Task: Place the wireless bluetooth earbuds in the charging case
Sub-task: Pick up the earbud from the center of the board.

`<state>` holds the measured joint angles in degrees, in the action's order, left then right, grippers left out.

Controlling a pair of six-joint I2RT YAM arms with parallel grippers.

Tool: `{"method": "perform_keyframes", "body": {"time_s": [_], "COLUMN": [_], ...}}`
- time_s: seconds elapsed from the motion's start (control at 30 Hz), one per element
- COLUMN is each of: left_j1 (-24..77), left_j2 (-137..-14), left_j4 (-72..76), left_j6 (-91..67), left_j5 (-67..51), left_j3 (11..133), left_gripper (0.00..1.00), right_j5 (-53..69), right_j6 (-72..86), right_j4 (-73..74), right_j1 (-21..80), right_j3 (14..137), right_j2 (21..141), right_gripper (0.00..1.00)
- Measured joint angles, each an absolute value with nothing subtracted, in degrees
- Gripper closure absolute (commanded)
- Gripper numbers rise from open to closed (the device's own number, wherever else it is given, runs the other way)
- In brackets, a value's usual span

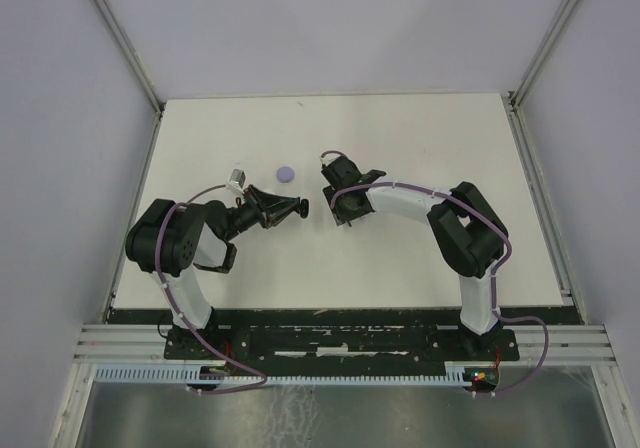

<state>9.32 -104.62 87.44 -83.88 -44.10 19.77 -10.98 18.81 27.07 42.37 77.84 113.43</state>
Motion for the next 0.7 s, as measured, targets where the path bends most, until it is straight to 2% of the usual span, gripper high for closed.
{"method": "perform_keyframes", "body": {"time_s": [0.7], "left_j1": [8.99], "left_j2": [-104.62], "left_j4": [87.44], "left_j6": [-83.88], "left_j5": [-44.12], "left_j3": [19.75], "left_gripper": [0.97], "right_j5": [-7.27], "right_j6": [20.38], "right_j4": [25.63], "right_j1": [39.92], "right_j3": [77.45], "right_j2": [113.47], "right_gripper": [0.50]}}
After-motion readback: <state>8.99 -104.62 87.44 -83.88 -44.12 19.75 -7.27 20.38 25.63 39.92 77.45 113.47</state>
